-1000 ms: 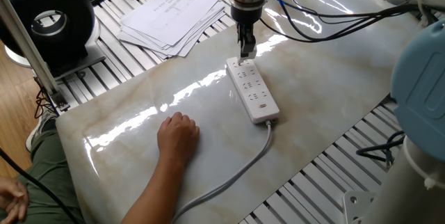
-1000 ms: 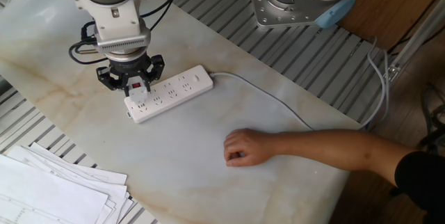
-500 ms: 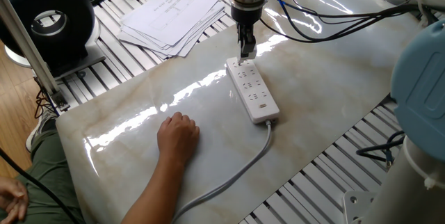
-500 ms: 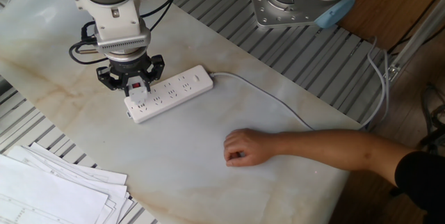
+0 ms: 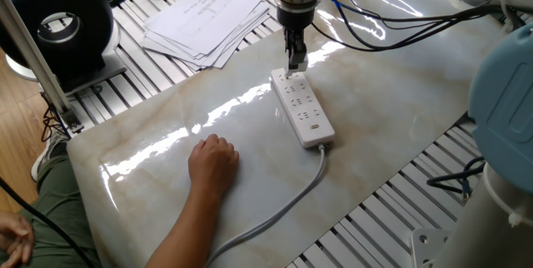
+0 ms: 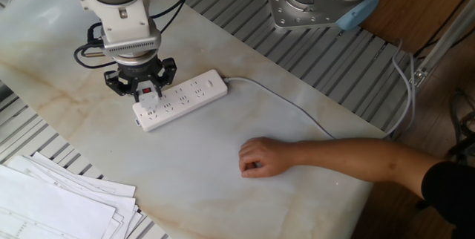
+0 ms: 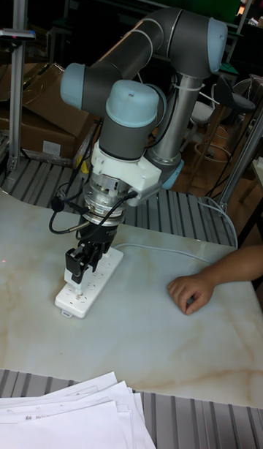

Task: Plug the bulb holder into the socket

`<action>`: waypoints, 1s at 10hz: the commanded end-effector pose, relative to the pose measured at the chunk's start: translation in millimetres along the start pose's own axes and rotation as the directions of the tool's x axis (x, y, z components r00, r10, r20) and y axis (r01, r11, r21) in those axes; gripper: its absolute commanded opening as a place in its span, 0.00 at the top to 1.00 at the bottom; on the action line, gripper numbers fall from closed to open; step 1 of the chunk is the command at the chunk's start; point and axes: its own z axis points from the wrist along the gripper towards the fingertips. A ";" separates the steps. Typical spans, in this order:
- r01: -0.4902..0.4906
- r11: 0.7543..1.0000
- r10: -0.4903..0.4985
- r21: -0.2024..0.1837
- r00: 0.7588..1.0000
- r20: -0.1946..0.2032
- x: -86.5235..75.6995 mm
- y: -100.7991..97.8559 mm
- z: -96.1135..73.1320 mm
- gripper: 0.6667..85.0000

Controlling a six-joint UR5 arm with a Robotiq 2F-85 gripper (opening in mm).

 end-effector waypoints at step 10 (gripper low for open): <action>-0.001 1.000 0.001 0.000 1.000 0.032 -5.4 -1.4 7.1 0.99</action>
